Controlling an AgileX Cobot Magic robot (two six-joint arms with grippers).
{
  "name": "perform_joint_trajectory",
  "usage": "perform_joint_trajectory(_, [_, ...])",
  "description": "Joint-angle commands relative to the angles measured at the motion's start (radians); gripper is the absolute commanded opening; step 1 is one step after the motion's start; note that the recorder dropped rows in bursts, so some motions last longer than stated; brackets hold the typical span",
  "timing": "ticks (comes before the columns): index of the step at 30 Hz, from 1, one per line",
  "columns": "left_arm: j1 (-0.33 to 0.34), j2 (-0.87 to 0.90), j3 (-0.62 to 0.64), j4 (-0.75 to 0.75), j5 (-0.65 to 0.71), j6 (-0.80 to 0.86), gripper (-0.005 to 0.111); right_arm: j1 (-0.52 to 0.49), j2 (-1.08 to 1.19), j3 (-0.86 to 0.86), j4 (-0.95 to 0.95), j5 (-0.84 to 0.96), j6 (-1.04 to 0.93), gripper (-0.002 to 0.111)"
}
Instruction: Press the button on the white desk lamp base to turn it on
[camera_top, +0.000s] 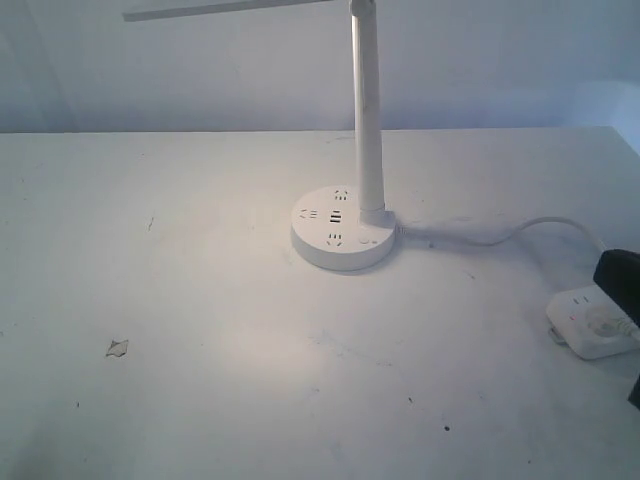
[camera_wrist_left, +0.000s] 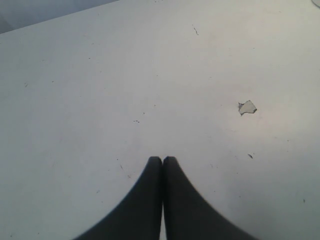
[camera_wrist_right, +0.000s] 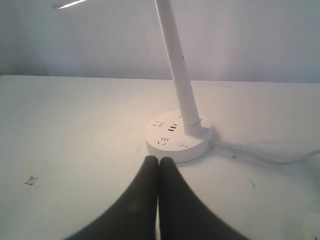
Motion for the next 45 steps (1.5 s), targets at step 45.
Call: perform_joint_trajectory(45, [0.003,-0.005,0.004,-0.010,0.007,-0.002,0.000,-0.584,-0.372,0.290,-0.033,-0.172,-0.081,0.000])
